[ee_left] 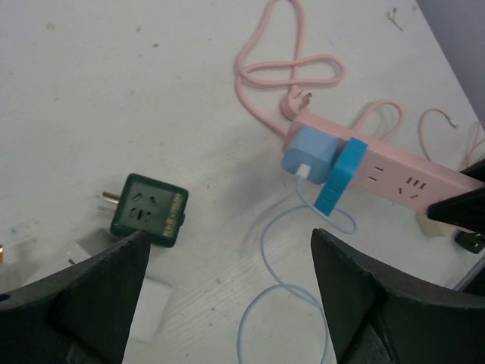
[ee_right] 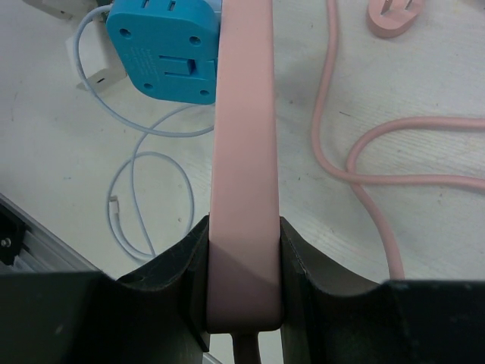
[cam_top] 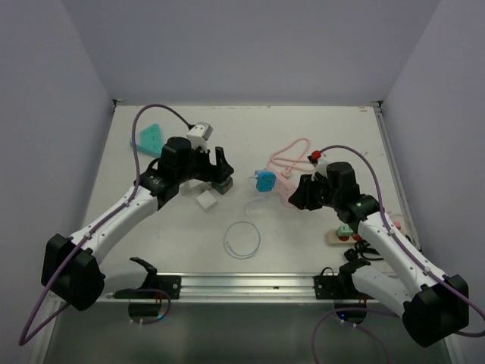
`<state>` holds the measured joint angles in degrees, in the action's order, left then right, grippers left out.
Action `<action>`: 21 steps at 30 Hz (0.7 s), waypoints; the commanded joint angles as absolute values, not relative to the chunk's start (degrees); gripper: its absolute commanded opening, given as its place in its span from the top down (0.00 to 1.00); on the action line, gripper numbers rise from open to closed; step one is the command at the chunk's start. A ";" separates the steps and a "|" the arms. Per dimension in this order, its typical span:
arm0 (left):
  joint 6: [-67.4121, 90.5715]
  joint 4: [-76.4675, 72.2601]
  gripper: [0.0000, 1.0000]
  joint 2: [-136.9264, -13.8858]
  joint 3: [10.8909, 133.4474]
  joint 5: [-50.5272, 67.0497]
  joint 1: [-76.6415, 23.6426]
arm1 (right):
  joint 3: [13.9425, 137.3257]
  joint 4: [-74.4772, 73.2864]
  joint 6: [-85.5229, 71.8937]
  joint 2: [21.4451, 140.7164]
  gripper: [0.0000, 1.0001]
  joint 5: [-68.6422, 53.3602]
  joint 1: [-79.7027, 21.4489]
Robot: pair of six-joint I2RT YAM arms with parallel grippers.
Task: Pull the plug off the socket
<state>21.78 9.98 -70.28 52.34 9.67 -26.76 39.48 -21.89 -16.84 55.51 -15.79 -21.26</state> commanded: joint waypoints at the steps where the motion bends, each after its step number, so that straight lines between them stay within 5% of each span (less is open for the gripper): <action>1: 21.27 5.54 0.11 -71.98 57.03 11.25 -31.71 | 43.42 -15.91 -15.82 55.28 1.00 -20.13 -21.27; 21: 17.67 10.54 0.26 -90.70 71.72 2.20 -46.49 | 43.59 -17.14 -15.03 54.41 1.00 -21.89 -21.36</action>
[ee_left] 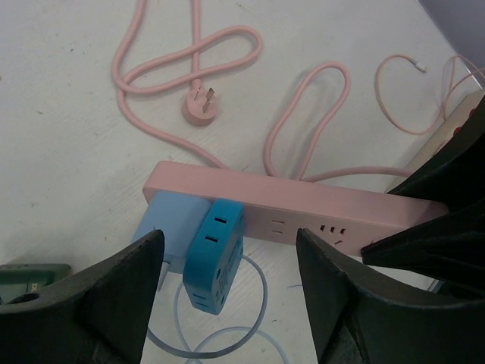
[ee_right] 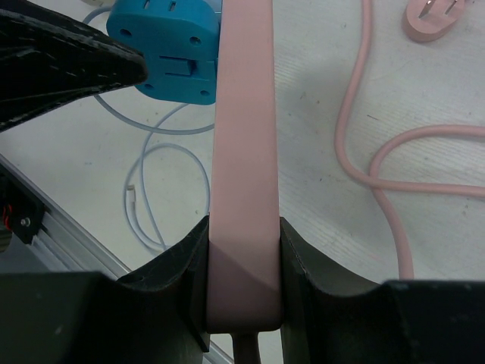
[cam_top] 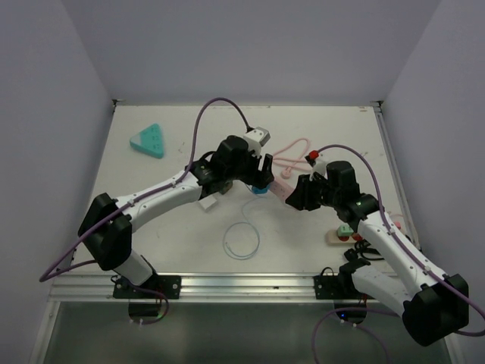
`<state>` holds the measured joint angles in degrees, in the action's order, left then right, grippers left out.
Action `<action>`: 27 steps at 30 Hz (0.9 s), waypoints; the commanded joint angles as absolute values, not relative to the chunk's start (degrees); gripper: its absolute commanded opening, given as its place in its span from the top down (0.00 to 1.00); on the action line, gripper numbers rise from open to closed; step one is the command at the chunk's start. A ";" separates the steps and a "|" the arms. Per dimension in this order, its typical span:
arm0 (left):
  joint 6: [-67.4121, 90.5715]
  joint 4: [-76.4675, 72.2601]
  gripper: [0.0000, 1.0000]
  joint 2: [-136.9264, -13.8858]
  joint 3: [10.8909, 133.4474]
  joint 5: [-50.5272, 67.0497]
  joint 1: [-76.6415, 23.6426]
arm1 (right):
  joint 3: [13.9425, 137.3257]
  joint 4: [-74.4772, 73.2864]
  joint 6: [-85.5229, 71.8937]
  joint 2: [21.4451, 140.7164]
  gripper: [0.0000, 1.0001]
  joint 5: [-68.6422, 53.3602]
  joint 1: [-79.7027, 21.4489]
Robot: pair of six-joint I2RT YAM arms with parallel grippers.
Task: Pull the plug off the socket
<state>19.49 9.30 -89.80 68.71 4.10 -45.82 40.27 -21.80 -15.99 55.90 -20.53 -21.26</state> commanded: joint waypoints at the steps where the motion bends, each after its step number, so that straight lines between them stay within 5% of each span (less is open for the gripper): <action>1: 17.49 10.81 0.28 -90.88 72.07 2.20 -46.84 | 43.59 -17.31 -14.86 54.40 1.00 -21.62 -21.36; 27: 18.63 14.15 0.51 -94.83 70.40 3.07 -48.25 | 43.59 -15.73 -14.68 54.67 1.00 -23.47 -21.36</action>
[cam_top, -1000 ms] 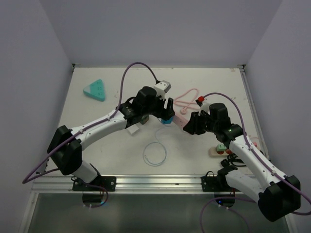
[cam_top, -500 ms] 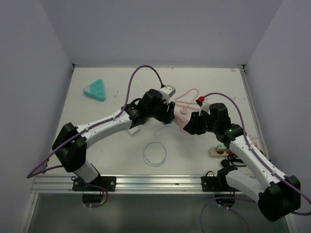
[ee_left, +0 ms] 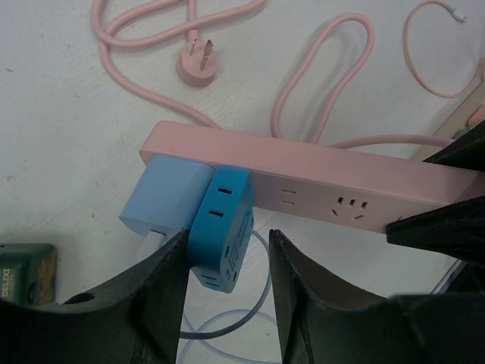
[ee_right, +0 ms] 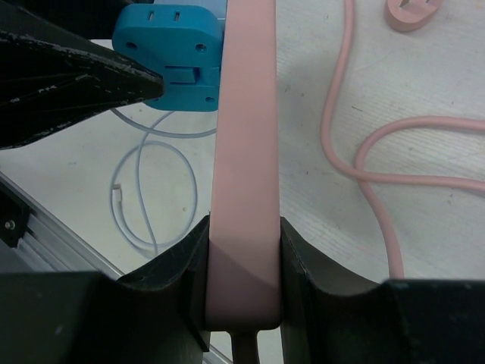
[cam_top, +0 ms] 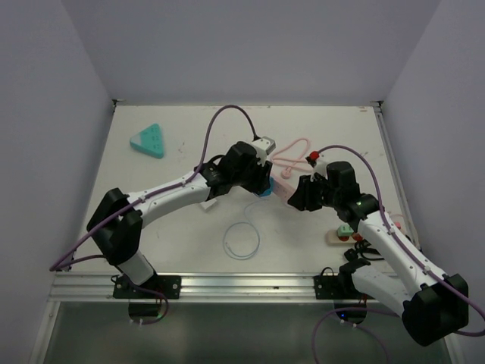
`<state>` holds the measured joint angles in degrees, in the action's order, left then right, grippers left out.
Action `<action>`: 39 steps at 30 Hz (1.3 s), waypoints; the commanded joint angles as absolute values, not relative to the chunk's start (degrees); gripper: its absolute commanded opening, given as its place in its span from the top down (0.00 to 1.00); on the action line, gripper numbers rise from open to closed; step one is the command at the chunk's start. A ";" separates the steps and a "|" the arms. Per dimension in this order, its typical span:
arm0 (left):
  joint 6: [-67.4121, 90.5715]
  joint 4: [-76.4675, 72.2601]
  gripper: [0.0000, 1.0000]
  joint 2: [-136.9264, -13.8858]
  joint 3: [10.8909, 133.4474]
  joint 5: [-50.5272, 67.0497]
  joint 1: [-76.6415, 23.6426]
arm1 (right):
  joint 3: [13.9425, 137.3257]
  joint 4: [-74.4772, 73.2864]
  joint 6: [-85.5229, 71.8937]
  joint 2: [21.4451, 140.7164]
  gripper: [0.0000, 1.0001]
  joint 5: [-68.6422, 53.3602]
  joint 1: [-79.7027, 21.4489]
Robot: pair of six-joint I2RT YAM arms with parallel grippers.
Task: Pull the plug off the socket
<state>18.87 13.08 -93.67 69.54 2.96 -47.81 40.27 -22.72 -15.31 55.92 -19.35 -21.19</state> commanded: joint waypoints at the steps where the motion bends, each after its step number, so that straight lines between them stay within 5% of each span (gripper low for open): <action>1: 18.63 14.06 0.53 -94.92 70.40 3.42 -48.25 | 43.42 -15.73 -14.68 54.58 1.00 -23.64 -21.44; 9: 17.05 11.61 0.99 -93.52 68.74 6.06 -48.25 | 42.72 -15.38 -14.68 54.75 1.00 -24.17 -21.36; 12: 15.91 9.67 1.00 -91.94 67.07 7.12 -48.25 | 42.89 -15.73 -14.59 55.81 0.90 -25.05 -21.36; 15: 14.86 7.65 1.00 -89.92 65.31 7.21 -48.25 | 43.33 -16.17 -14.68 56.77 0.63 -25.49 -21.27; 21: 12.31 5.45 1.00 -86.75 63.28 8.26 -48.34 | 44.03 -16.35 -15.38 59.85 0.44 -26.28 -21.36; 31: 11.51 3.78 1.00 -84.38 62.14 9.49 -48.51 | 47.02 -17.75 -16.44 66.00 0.34 -26.72 -21.44; 39: 11.43 2.81 1.00 -84.37 62.14 10.11 -49.13 | 48.86 -18.02 -17.66 71.62 0.39 -27.07 -22.50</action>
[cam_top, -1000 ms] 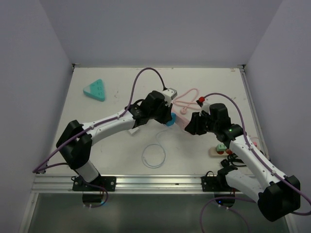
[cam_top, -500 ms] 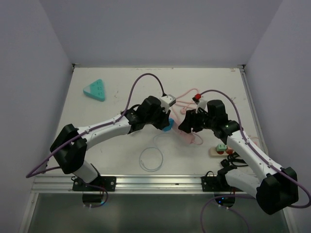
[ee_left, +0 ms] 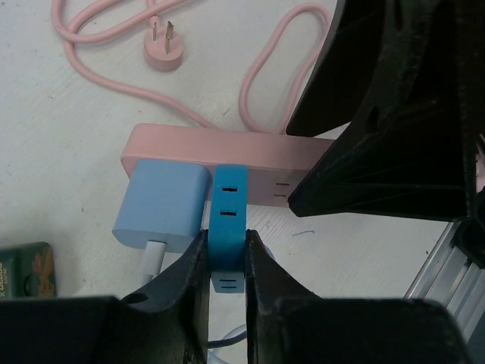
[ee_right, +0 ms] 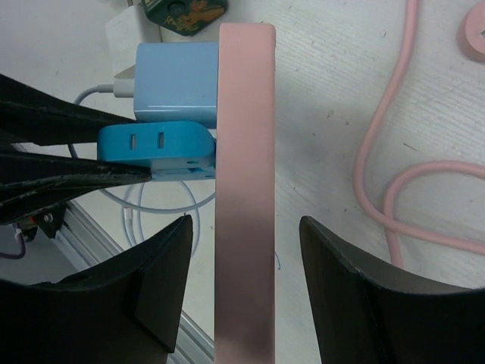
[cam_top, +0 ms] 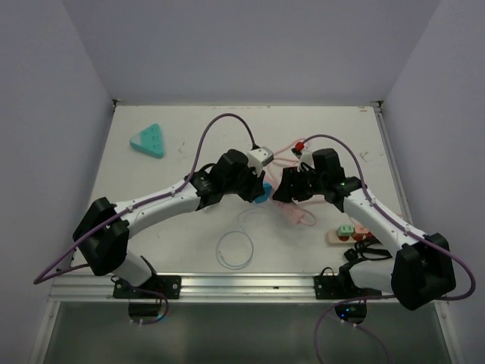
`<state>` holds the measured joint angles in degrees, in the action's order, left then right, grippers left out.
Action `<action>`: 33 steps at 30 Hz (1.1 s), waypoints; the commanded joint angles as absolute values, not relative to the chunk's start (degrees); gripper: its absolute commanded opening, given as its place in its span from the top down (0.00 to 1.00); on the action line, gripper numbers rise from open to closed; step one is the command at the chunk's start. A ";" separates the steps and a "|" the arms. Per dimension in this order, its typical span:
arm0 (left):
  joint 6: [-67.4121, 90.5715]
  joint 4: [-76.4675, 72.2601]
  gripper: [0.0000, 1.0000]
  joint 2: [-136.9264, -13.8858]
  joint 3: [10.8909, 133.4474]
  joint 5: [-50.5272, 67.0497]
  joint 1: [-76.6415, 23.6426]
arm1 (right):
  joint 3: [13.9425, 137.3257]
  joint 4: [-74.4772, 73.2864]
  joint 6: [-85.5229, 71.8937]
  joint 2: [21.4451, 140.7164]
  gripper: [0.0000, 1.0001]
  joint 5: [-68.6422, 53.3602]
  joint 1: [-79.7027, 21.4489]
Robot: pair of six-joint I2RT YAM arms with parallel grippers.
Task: Pull the plug off the socket
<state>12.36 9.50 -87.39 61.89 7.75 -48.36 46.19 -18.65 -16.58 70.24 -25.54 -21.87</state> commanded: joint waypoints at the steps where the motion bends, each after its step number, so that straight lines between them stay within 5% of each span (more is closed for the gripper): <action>1: 11.51 2.81 1.00 -84.37 62.14 9.85 -49.22 | 49.04 -18.19 -17.75 72.07 0.40 -27.07 -22.67; 4: 11.51 2.55 1.00 -84.37 62.49 9.67 -49.31 | 48.87 -17.76 -18.10 73.73 0.45 -28.03 -23.03; 11: 11.43 2.46 1.00 -83.32 62.32 9.58 -49.66 | 48.43 -18.81 -17.84 74.97 1.00 -25.32 -23.12; 23: 13.01 8.78 1.00 -77.26 61.43 8.61 -49.66 | 48.34 -25.14 -21.09 77.08 1.00 -3.45 -23.03; 33: 14.94 13.97 1.00 -68.74 60.56 4.32 -49.57 | 47.37 -20.22 -23.55 76.20 1.00 -4.31 -22.85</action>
<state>13.98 12.73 -71.75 59.72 6.76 -49.32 47.22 -23.66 -21.98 78.37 -5.26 -22.81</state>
